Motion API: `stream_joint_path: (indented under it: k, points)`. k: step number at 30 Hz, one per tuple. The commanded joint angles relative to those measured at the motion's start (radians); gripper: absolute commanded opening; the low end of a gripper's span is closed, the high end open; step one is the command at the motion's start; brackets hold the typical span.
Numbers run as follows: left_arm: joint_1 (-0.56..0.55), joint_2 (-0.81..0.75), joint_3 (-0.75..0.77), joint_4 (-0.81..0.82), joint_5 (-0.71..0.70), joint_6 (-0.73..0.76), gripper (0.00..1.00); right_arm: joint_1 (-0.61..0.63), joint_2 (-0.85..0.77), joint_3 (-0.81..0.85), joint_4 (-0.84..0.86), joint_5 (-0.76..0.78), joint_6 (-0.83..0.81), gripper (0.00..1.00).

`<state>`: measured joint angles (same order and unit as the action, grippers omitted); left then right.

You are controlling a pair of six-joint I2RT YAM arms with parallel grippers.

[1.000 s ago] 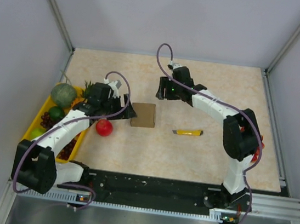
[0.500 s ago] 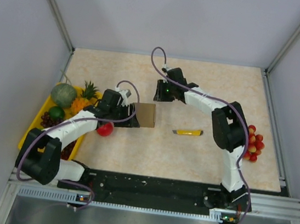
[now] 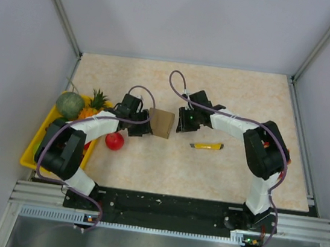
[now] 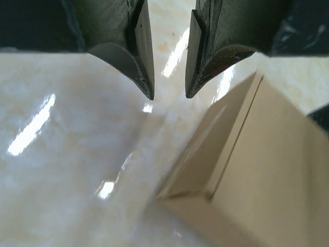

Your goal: Unpack the express box

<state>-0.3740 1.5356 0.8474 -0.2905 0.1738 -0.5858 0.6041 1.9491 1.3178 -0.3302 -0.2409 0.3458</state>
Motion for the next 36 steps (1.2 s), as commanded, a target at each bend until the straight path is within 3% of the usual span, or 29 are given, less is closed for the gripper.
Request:
stream_joint_path:
  k: [1, 6, 13, 22, 29, 36]
  points:
    - [-0.002, 0.075, 0.099, 0.045, -0.039, -0.029, 0.57, 0.026, -0.159, -0.069, 0.022, -0.011, -0.018, 0.3]
    - [0.003, 0.127, 0.176, -0.096, -0.221, -0.12, 0.55, 0.026, -0.194, -0.077, 0.022, 0.176, 0.028, 0.33]
    - [0.015, 0.135, 0.177, -0.091, -0.232, -0.174, 0.55, 0.025, -0.072, 0.151, 0.031, 0.356, 0.033, 0.36]
    - [0.027, 0.142, 0.186, -0.088, -0.185, -0.217, 0.56, 0.01, 0.231, 0.509, -0.088, 0.178, -0.018, 0.35]
    - [0.035, 0.159, 0.199, -0.088, -0.178, -0.2, 0.56, 0.01, 0.209, 0.42, -0.101, 0.066, -0.018, 0.34]
    - [0.06, 0.21, 0.243, -0.065, -0.105, -0.143, 0.56, 0.019, 0.061, 0.244, -0.104, 0.006, 0.01, 0.34]
